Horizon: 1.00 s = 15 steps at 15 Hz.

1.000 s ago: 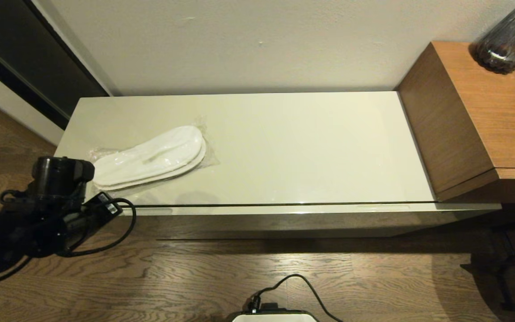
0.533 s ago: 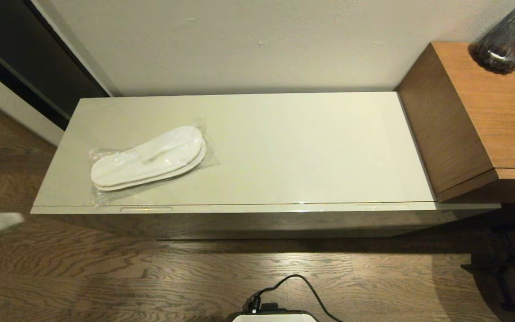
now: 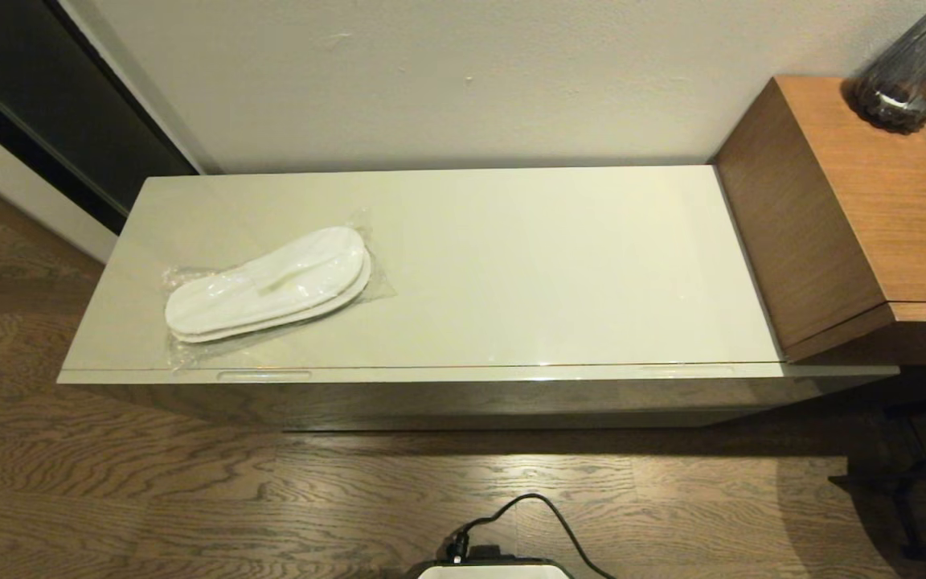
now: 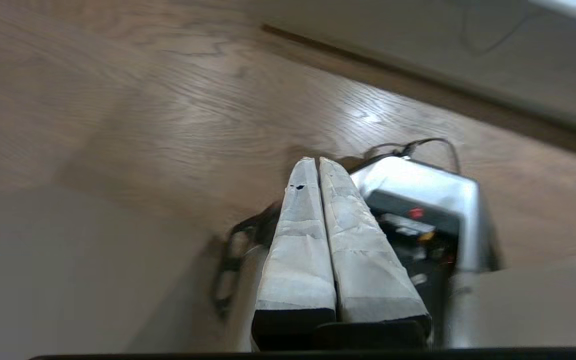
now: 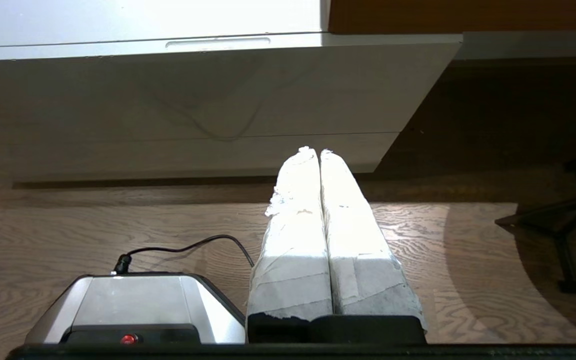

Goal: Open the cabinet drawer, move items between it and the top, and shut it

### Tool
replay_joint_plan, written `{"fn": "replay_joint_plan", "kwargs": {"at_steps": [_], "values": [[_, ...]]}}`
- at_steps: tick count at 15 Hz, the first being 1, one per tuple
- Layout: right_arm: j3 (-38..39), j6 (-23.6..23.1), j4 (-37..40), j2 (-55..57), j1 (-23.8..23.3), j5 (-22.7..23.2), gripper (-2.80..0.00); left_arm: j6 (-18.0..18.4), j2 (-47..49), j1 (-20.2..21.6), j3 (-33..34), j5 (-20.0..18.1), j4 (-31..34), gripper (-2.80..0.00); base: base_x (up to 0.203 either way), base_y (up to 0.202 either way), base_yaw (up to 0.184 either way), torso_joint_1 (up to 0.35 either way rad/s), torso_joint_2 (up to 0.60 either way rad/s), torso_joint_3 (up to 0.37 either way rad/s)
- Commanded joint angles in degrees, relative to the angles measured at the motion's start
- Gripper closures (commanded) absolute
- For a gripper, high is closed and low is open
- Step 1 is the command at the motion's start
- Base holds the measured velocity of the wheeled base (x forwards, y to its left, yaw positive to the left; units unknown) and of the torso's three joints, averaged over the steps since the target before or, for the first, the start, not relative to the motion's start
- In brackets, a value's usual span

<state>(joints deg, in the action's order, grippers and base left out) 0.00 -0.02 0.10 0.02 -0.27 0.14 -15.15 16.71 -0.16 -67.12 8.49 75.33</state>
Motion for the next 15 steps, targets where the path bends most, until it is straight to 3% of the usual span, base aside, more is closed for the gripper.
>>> {"fn": "replay_joint_plan", "kwargs": {"at_steps": [1,4,5,7,11,13,15], "values": [[0.0,-0.1,0.0,0.0,0.0,0.0,0.00,1.0,-7.1,-0.6,3.4,-0.4,0.9,0.00,0.000,0.000,0.000,0.000,0.00,0.000],[0.0,-0.1,0.0,0.0,0.0,0.0,0.00,3.6,-16.8,-0.1,12.2,-1.2,1.0,0.00,0.000,0.000,0.000,0.000,0.00,0.000],[0.0,-0.1,0.0,0.0,0.0,0.0,0.00,3.7,-17.0,0.0,15.8,-1.4,-4.5,0.00,0.000,0.000,0.000,0.000,0.00,0.000],[0.0,-0.1,0.0,0.0,0.0,0.0,0.00,4.8,-16.8,0.1,25.0,-2.5,-23.9,0.00,0.000,0.000,0.000,0.000,0.00,0.000],[0.0,-0.1,0.0,0.1,0.0,0.0,0.00,12.3,-16.7,0.1,55.3,-6.7,-63.3,0.00,0.000,0.000,0.000,0.000,0.00,0.000],[0.0,-0.1,0.0,0.0,0.0,0.0,0.00,13.8,-16.7,0.1,66.0,-7.6,-72.5,0.00,0.000,0.000,0.000,0.000,0.00,0.000],[0.0,-0.1,0.0,0.0,0.0,0.0,0.00,13.3,-16.6,0.2,67.5,-8.5,-75.4,0.00,0.000,0.000,0.000,0.000,0.00,0.000]]}}
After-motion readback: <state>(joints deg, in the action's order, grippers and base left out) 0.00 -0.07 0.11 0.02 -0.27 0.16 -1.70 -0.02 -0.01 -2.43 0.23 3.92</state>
